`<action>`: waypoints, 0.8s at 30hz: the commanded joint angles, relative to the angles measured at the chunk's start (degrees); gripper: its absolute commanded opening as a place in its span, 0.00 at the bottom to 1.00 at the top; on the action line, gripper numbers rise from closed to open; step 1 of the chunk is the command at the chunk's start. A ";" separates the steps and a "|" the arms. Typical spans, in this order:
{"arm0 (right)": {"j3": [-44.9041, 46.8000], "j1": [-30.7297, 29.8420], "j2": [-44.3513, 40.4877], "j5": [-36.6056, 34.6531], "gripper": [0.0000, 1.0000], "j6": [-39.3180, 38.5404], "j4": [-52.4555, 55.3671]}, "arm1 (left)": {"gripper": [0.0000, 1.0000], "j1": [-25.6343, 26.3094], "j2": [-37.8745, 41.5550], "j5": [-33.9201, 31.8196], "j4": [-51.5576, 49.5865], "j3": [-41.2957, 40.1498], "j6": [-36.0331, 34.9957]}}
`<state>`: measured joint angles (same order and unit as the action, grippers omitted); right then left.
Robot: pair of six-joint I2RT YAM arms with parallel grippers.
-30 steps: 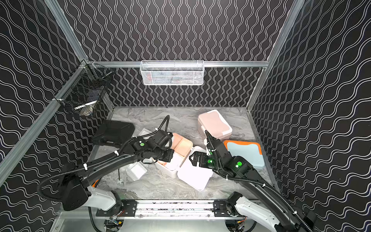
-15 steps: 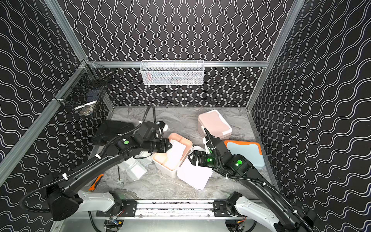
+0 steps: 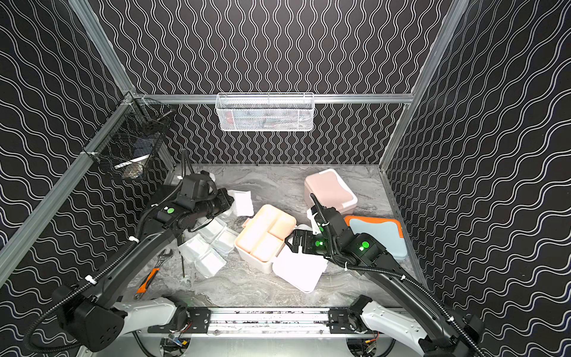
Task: Open first aid kits and take out gauze
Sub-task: Place the gauze at the center of the board.
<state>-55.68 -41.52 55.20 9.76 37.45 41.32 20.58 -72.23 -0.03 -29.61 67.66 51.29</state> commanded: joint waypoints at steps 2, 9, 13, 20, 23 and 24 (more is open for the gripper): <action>-0.32 -0.36 0.82 0.63 1.00 -0.28 -1.59 | 0.00 -0.20 -2.07 -10.05 0.08 -2.26 14.89; 0.31 -0.58 1.23 0.90 1.00 -0.52 -1.77 | 0.00 -0.13 -5.55 -14.05 4.45 -7.74 30.27; 0.66 -0.67 1.22 1.27 1.00 -0.62 -1.77 | 0.00 0.05 -7.18 -15.42 8.46 -11.39 35.01; 1.10 -0.67 2.18 2.27 1.00 -0.93 -2.52 | 0.00 2.25 -12.64 -15.82 14.31 -12.88 37.52; 0.93 -0.67 2.60 2.72 1.00 -1.04 -2.73 | 0.00 3.14 -15.31 -17.55 14.11 -11.52 37.09; 0.92 -0.67 2.62 2.73 1.00 -1.02 -2.58 | 0.00 3.20 -15.99 -17.90 13.97 -11.33 37.20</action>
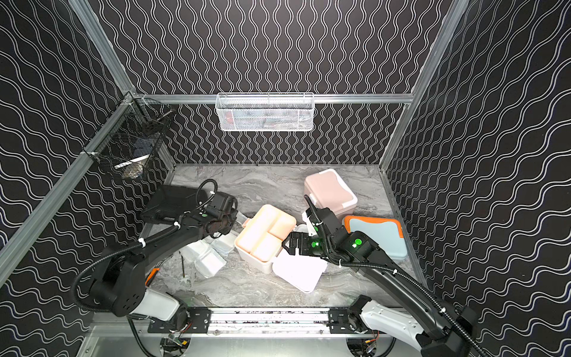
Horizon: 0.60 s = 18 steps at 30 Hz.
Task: Open first aid kits and take out gauze
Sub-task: Place the gauze at the center of the board.
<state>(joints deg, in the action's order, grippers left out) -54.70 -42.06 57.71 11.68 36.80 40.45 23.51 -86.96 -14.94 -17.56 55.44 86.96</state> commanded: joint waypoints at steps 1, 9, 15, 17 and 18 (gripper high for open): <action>0.03 -0.12 -0.05 0.80 1.00 -0.34 -1.69 | 0.00 0.23 -1.90 -3.32 2.34 0.81 1.39; 0.91 -0.21 -0.19 1.04 1.00 0.03 -1.99 | 0.00 0.18 -6.45 -4.21 2.66 1.85 -0.26; 0.81 -0.21 -0.30 1.33 1.00 0.47 -2.13 | 0.00 -0.45 -6.93 -4.46 1.10 2.04 -1.65; 0.73 -0.30 -0.28 1.33 1.00 0.71 -2.21 | 0.00 -0.75 -6.52 -4.51 0.57 2.12 -2.44; 0.69 -0.37 -0.16 1.40 1.00 0.81 -2.37 | 0.01 -0.88 -6.35 -4.47 0.31 2.21 -2.84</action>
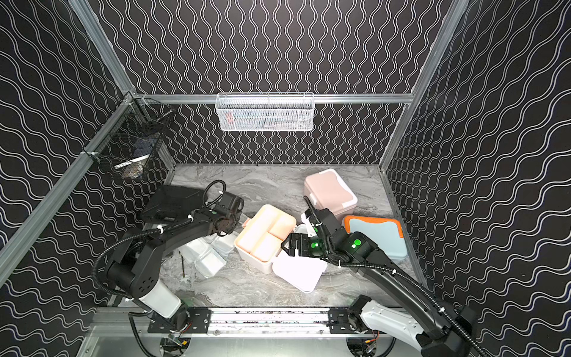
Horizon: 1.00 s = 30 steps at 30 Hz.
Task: Open first aid kits and take out gauze
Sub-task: Place the gauze at the center of the board.
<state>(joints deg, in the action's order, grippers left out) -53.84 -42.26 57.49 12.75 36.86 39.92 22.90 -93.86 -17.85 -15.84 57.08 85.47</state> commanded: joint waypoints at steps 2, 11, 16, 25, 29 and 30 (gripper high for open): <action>-0.21 -0.27 0.26 0.51 1.00 1.14 -2.36 | 0.12 -0.72 0.94 -1.49 -2.78 1.14 -2.26; -2.89 -3.49 3.43 0.12 1.00 2.85 -5.11 | 0.52 -0.98 9.17 -2.51 -8.42 1.63 -8.88; -6.21 -7.39 6.78 -1.94 1.00 2.95 -5.95 | 0.77 -1.00 15.29 -2.97 -12.43 3.24 -15.65; -10.40 -13.08 10.24 -7.24 1.00 2.72 -5.56 | 0.99 -0.94 25.59 7.36 -10.45 1.05 -33.35; -9.42 -13.11 9.76 -9.40 1.00 3.03 -5.29 | 0.99 -0.98 27.59 12.31 -11.63 -0.43 -37.63; -9.07 -13.11 9.85 -10.02 1.00 3.27 -5.08 | 0.99 -0.99 27.47 13.98 -12.01 -0.69 -37.76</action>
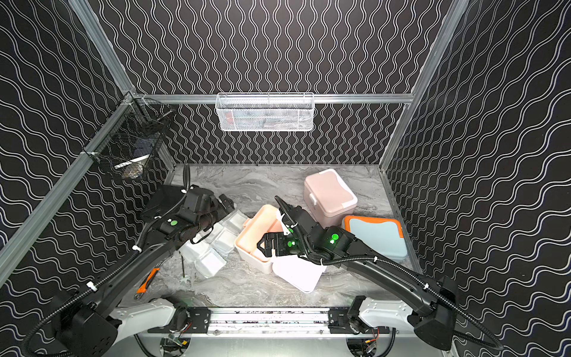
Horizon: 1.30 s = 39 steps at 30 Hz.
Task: Open first aid kits and take out gauze
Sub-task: Place the gauze at the center of the board, then adjust the first aid kit at the center of the board.
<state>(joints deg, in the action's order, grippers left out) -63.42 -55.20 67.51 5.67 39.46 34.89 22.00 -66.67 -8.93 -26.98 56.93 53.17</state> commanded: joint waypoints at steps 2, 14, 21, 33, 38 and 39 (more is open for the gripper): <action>0.84 -0.17 0.23 -4.04 1.00 1.12 0.87 | 0.99 -0.04 -0.41 9.79 0.49 -1.14 -7.30; 4.74 3.51 -0.31 -7.15 1.00 3.43 1.98 | 0.99 1.28 -4.03 31.29 13.81 -8.33 -11.82; 6.66 7.29 0.33 -4.98 1.00 2.94 0.62 | 0.99 5.51 -4.18 30.54 14.41 -9.89 -11.74; 7.56 12.43 2.53 -0.80 1.00 1.15 -1.55 | 0.99 14.05 -0.35 26.69 15.98 -14.73 -6.61; 7.81 13.54 3.92 1.34 1.00 0.47 -2.90 | 0.99 17.99 2.43 23.94 16.08 -16.97 -3.86; 7.74 13.63 4.24 1.67 1.00 0.24 -3.07 | 0.99 18.67 2.96 23.56 16.31 -17.52 -3.17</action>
<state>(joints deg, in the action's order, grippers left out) -55.57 -41.76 71.18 5.48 40.80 33.78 39.48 -64.88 16.84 -12.49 40.34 47.07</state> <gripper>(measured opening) 0.998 0.988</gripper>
